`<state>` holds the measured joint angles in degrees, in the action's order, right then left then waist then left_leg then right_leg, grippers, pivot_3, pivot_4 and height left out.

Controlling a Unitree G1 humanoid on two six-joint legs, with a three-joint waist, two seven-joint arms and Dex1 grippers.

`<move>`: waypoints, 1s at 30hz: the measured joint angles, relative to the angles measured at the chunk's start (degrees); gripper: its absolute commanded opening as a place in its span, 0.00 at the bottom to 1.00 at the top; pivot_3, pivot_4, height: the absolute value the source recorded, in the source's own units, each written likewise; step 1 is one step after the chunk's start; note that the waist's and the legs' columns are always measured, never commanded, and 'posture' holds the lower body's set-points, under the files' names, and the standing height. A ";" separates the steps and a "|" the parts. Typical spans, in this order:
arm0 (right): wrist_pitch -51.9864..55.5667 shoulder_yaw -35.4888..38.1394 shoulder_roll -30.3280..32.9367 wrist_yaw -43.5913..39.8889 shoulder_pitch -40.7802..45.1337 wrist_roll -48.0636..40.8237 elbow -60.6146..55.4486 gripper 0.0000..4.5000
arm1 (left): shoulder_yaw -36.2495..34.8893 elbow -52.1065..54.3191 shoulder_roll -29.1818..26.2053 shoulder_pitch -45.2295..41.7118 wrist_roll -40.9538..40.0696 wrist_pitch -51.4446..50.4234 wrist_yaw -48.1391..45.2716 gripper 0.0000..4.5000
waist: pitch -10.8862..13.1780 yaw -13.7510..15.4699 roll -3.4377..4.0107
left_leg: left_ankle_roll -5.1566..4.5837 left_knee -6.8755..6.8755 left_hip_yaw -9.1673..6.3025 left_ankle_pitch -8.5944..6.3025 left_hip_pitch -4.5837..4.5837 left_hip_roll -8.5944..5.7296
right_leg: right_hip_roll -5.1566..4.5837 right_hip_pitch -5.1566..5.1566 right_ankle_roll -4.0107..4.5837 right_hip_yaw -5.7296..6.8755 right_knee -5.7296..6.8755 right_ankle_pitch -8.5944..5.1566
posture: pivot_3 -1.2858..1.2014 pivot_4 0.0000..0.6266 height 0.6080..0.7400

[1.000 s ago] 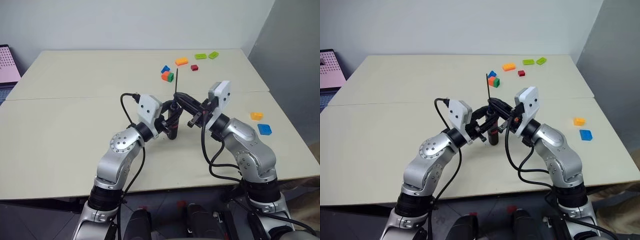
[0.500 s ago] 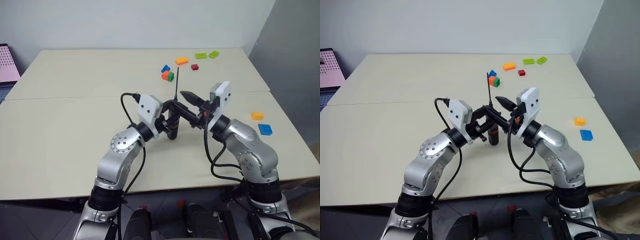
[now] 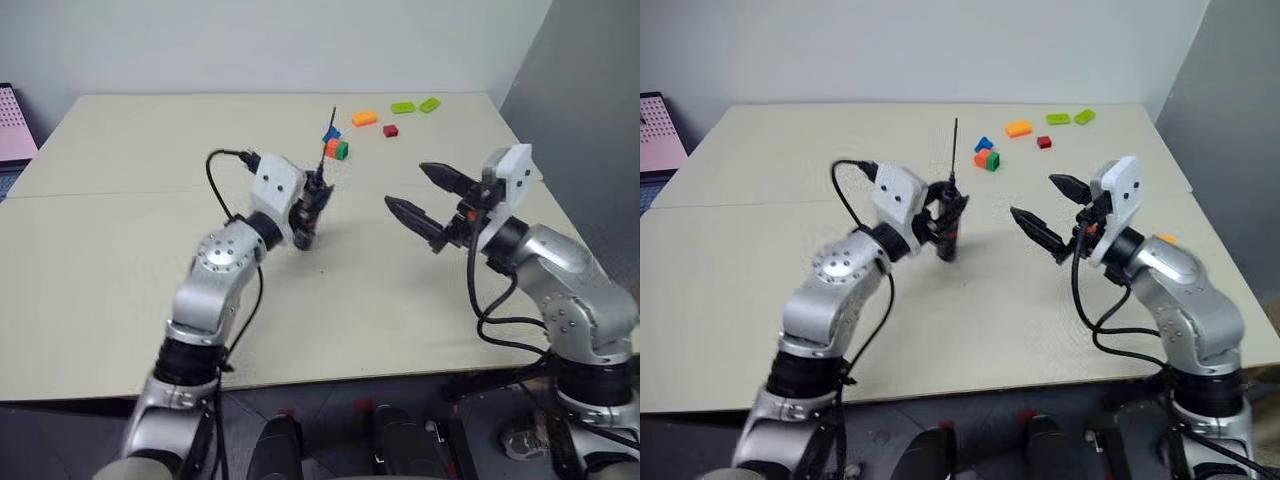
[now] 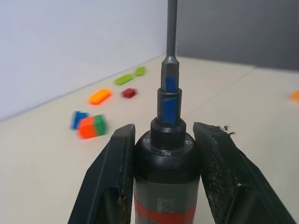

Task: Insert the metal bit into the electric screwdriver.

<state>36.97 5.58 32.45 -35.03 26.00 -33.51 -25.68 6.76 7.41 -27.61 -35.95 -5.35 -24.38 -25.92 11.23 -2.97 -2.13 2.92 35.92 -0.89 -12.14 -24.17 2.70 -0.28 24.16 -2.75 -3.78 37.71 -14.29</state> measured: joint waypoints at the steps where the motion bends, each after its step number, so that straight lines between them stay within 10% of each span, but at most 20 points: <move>1: 0.11 0.17 1.16 -0.91 -0.39 0.00 -0.17 1.00 | 0.20 -1.05 -2.00 -0.93 1.51 0.43 -1.11 0.35 | 0.00 -0.01 0.00 | -0.01 0.00 0.03 -0.01 0.02 0.00 | 0.00 -0.01 0.00 -0.04 -0.03 -0.01 | 0.52 0.24 1.00; 7: 2.31 -0.13 14.34 -11.10 -3.84 -1.47 -4.21 1.00 | 14.13 -12.56 -18.41 -8.51 12.05 12.10 -23.63 0.35 | 0.04 0.51 0.04 | -0.01 -0.08 0.06 -0.02 -0.16 -0.01 | -0.06 0.04 0.00 0.04 -0.27 -0.10 | 0.52 0.24 1.00; 20: 3.46 -4.55 21.20 -19.09 -4.30 -1.55 -7.28 1.00 | 26.30 -37.67 -5.74 -20.71 22.43 32.54 -39.63 0.35 | 0.04 1.64 0.06 | -0.06 0.15 -0.05 -0.04 -0.49 -0.03 | -0.11 0.04 -0.13 0.20 -0.46 -0.02 | 0.52 0.24 1.00; 30: 3.94 -4.54 21.18 -18.69 -4.80 -2.06 -8.41 1.00 | 23.96 -41.00 -2.60 -21.62 23.06 34.77 -41.25 0.85 | 0.03 1.94 0.08 | -0.07 0.31 -0.11 -0.03 -0.46 -0.03 | -0.12 -0.04 -0.27 0.22 -0.37 0.07 | 0.52 0.24 1.00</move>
<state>40.92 1.04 53.63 -53.72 21.19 -35.58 -34.10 30.72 -33.59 -30.21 -57.57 17.71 10.39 -67.18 11.26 -1.03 -2.05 2.85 36.23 -1.00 -12.18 -24.63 2.67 -0.39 24.12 -3.02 -3.56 37.34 -14.22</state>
